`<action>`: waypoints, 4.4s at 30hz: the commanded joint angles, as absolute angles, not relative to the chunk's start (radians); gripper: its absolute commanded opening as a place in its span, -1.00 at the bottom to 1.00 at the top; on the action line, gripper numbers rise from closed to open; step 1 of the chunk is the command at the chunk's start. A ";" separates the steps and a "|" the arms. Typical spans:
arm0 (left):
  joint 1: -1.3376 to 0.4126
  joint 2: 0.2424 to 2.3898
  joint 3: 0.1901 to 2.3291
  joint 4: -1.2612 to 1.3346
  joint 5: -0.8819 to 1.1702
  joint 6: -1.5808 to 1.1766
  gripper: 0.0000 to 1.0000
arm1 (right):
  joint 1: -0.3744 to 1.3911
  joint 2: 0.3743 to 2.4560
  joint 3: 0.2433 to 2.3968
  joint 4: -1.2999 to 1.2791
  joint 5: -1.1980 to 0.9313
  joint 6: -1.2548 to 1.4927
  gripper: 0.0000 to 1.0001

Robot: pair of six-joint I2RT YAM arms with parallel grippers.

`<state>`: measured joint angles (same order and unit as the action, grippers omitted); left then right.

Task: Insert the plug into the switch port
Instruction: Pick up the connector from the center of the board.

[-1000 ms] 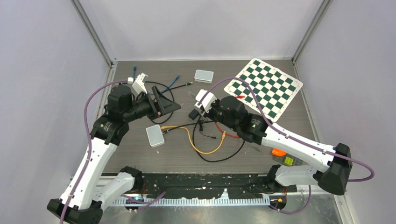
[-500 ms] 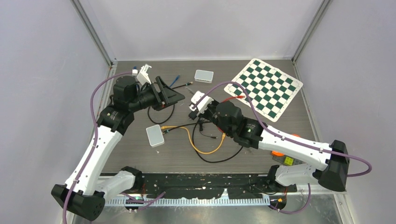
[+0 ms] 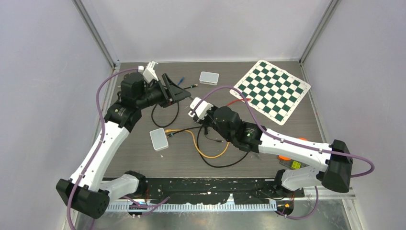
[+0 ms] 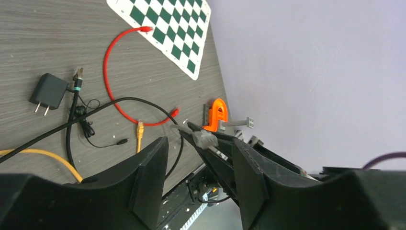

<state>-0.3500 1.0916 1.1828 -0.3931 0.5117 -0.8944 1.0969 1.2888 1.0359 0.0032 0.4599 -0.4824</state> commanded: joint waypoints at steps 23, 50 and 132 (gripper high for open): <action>-0.357 1.146 1.146 -0.478 0.575 -0.817 -0.34 | 1.126 1.338 1.069 0.022 0.502 -0.469 -0.89; -0.357 1.175 1.165 -0.504 0.517 -0.807 -0.66 | 1.152 1.318 1.026 0.006 0.495 -0.446 -0.90; -0.357 0.572 0.732 -0.098 0.393 -0.165 0.86 | 0.980 1.144 1.071 -0.135 -0.322 -0.536 -0.89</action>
<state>-0.3595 0.5995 0.6376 0.1612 0.7628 -0.0689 0.9905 1.1641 1.0885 -0.1764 -0.3965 -0.5064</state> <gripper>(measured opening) 0.872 0.132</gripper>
